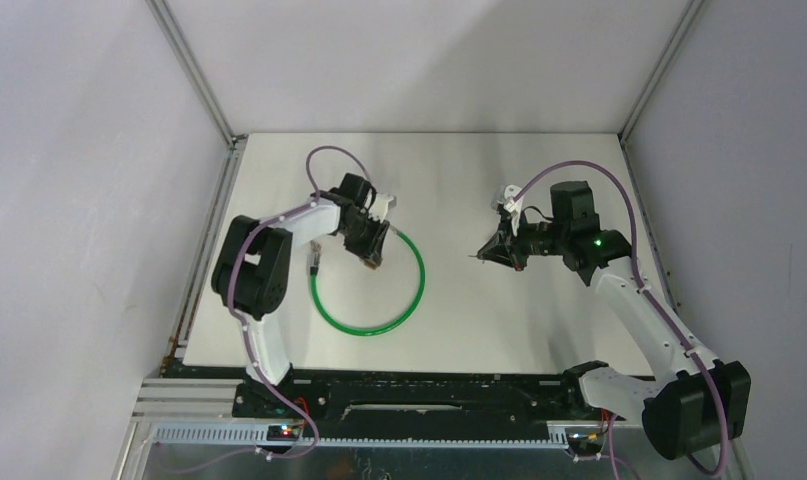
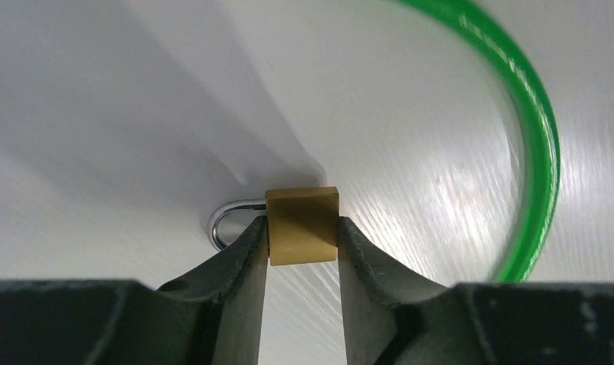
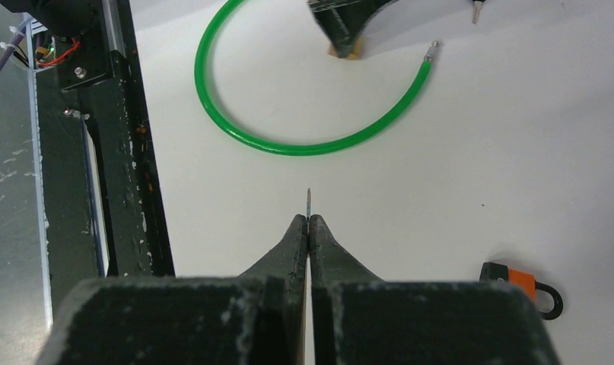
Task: Unlock with the key
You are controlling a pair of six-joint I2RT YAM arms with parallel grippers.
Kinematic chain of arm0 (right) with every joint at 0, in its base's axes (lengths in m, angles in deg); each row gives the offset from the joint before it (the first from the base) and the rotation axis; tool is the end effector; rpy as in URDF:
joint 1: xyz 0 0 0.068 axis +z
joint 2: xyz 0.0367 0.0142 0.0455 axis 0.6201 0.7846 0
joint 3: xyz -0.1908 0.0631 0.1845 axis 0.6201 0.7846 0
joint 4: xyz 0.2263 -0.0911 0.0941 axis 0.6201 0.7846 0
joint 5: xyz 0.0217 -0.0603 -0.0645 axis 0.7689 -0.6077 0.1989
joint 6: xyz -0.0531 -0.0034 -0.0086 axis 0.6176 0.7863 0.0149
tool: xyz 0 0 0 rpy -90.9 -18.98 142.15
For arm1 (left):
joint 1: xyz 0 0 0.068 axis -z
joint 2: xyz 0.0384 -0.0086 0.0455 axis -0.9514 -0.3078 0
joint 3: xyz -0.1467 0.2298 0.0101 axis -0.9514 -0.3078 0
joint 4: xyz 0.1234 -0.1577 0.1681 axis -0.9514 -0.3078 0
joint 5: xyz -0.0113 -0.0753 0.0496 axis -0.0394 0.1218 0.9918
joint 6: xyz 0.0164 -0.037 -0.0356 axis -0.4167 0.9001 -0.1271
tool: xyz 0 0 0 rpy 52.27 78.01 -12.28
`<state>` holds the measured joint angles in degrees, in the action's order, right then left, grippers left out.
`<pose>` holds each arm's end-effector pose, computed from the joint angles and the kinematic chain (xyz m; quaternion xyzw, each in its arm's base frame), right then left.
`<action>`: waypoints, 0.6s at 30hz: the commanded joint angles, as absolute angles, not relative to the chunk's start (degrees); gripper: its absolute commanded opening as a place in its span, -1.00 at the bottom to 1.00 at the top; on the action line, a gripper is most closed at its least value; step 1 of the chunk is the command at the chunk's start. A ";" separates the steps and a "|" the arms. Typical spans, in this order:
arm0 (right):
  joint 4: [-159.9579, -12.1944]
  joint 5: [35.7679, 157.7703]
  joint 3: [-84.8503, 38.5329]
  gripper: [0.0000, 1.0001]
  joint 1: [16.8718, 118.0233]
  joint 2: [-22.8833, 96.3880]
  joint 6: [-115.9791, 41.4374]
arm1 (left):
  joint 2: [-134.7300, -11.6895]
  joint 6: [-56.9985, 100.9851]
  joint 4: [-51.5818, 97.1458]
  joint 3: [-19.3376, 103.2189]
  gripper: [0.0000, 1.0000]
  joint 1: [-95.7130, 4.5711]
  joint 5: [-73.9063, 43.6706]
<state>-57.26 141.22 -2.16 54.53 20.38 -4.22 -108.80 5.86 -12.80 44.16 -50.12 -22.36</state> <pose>0.2159 0.0921 0.3075 -0.4687 0.6896 0.3621 0.4166 0.3525 -0.1524 0.1603 0.2465 0.9446 -0.1572 0.1493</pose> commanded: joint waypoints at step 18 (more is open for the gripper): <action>-59.10 144.14 -1.83 -1.00 49.21 19.14 -4.46 | -93.04 -24.24 -28.13 39.80 0.75 -49.50 -28.78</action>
<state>-57.66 142.30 -1.65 49.74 19.81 -4.30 -96.26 -8.94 -22.54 35.33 -49.94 -29.93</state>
